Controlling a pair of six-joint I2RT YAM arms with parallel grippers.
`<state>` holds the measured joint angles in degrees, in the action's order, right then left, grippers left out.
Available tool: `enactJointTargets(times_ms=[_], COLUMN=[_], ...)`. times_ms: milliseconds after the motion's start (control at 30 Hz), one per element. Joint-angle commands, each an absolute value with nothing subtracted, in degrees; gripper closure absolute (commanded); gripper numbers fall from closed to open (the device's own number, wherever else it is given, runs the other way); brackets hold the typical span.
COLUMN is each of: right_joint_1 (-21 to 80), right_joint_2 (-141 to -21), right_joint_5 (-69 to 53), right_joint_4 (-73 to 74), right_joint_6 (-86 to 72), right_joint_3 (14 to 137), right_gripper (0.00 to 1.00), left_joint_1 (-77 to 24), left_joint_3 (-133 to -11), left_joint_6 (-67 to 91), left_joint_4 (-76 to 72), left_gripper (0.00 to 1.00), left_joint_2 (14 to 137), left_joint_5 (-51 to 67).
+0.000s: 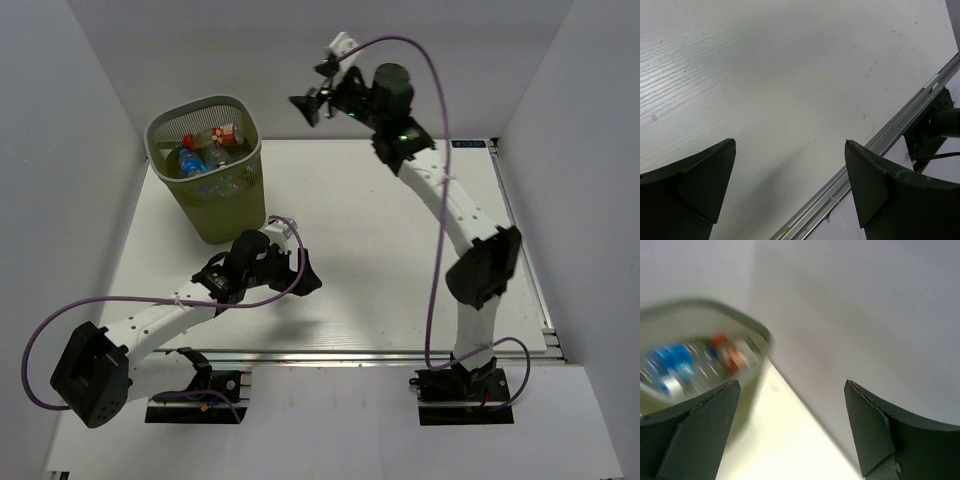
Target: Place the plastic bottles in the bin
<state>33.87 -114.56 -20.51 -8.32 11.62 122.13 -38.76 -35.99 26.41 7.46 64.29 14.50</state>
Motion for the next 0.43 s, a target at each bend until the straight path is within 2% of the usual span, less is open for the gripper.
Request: enactJointTargets(times_ms=[0,100,200,233,367,400], right_joint_1=[27.08,22.08,20.48,20.22,19.42,19.25], right_joint_2=[-107.69,-104.08,-97.85,-94.69,-81.69,-80.0], right_joint_5=[-15.04,-9.17,-1.08,4.25,6.76,6.77], right_joint_4=[16.1,25.52,26.11,25.32,13.65,6.75], right_joint_6=[13.1,12.05,12.04,12.3,16.61,16.61], right_joint_3=[113.42,106.48,96.29,90.67,66.7,64.01], right_gripper=[0.1,0.1,0.1,0.1,0.1,0.1], left_joint_1=[-38.94,-38.94,-38.94,-38.94,-38.94,-38.94], left_joint_3=[-38.67,-39.2,-41.21,-42.26,-44.64,-45.43], left_joint_6=[23.74,22.42,20.84,20.83,18.72,18.02], left_joint_4=[4.48,3.08,2.46,1.85,0.8,0.79], left_gripper=[0.01,0.01,0.01,0.01,0.01,0.01], left_joint_2=[64.77,65.91,66.71,68.19,70.75,71.27], left_joint_5=[14.24,14.24,14.85,14.85,14.85,14.85])
